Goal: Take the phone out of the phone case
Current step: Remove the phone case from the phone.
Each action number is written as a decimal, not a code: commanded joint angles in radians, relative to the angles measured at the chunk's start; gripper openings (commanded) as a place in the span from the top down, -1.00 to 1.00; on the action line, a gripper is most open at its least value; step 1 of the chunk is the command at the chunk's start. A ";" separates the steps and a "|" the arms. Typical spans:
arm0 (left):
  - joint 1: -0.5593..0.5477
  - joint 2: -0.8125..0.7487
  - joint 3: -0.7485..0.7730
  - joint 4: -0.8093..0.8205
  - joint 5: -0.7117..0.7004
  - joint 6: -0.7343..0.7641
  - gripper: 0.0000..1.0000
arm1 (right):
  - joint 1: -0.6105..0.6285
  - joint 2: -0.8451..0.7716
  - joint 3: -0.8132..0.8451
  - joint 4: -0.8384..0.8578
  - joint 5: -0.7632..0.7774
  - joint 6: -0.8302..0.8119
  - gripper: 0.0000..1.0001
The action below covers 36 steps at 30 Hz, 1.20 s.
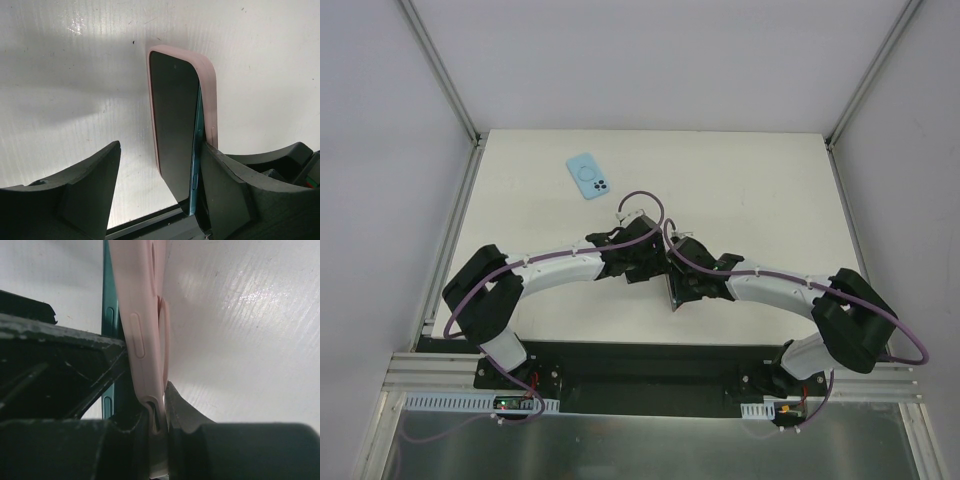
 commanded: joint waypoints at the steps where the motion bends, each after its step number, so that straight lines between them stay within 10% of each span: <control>1: -0.067 0.064 -0.021 -0.168 0.004 0.070 -0.24 | 0.052 0.015 0.009 0.058 -0.161 -0.017 0.97; 36: -0.030 -0.076 -0.205 -0.052 0.407 0.009 -0.23 | 0.162 0.013 0.042 0.000 0.046 -0.051 0.97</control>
